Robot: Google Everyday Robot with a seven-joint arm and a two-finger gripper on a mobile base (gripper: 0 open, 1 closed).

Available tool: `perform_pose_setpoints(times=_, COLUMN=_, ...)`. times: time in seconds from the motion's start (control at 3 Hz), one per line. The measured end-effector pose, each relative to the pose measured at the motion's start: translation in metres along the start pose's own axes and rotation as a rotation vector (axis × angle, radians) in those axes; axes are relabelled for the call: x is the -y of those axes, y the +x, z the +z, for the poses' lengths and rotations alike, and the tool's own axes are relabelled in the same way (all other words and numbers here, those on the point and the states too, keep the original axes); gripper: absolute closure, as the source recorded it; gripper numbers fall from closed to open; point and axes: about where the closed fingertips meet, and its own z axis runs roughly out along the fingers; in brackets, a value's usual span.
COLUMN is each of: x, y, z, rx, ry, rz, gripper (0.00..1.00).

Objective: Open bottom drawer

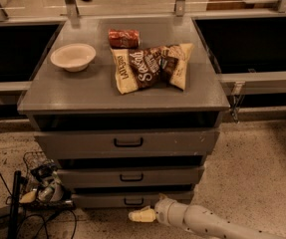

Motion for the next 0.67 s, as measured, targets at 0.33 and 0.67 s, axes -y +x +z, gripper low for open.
perform_pose_setpoints(times=0.33, x=0.003, y=0.008, z=0.021, rx=0.020, ry=0.004, rz=0.022, gripper=0.00)
perform_pose_setpoints(times=0.67, x=0.007, y=0.007, z=0.057, rx=0.047, ry=-0.005, rz=0.037, gripper=0.00)
